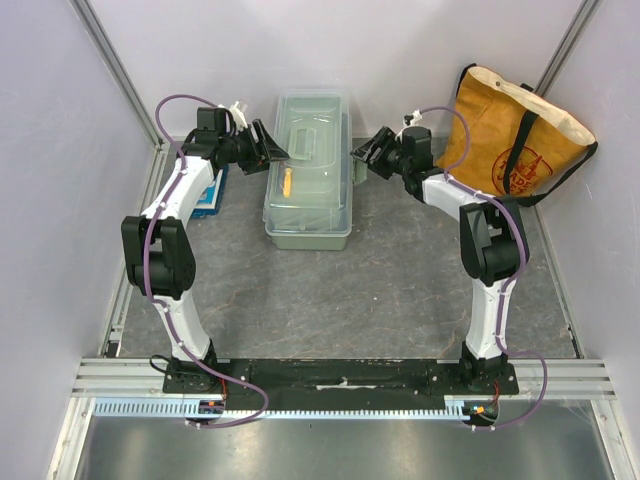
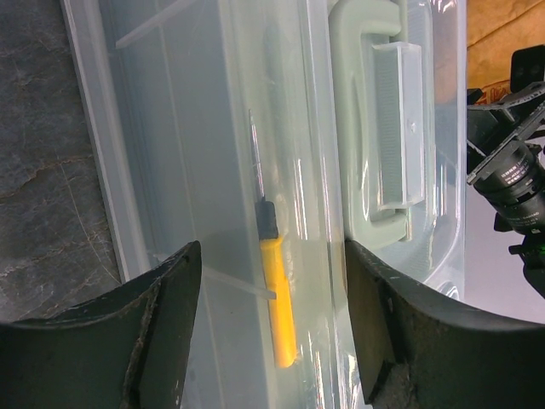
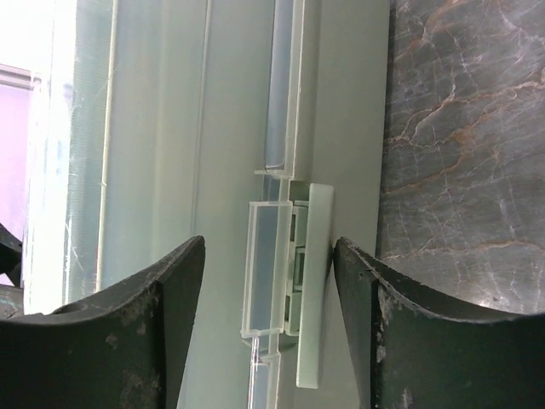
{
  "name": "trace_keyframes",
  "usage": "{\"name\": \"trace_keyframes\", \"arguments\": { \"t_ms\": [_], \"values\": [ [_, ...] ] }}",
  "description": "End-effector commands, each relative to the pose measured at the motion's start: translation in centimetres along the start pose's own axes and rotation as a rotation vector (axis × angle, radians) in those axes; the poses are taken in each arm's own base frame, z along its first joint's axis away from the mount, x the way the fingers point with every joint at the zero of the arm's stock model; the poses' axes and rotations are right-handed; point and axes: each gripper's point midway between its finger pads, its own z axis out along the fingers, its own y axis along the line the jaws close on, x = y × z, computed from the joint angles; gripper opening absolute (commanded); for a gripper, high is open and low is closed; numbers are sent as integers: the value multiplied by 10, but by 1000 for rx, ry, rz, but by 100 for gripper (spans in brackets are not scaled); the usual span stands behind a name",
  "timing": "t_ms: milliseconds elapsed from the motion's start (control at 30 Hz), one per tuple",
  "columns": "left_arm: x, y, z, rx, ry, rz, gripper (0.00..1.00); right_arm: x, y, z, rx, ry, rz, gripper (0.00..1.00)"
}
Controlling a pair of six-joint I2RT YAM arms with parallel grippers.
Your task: Pack the tool kit
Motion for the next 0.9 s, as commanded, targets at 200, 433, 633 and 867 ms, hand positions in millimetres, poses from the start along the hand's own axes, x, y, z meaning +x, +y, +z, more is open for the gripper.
{"name": "trace_keyframes", "arguments": {
  "t_ms": [200,433,633,867],
  "values": [
    [63,24,41,-39,186,-47,69,78,88,-5,-298,221,27,54],
    [64,24,41,-43,186,-46,69,80,88,-10,-330,215,68,55],
    [64,25,40,-47,185,-47,69,80,60,-6,-343,177,71,94],
    [66,28,42,-48,192,-49,68,85,86,-13,-630,181,159,98]
  ]
}}
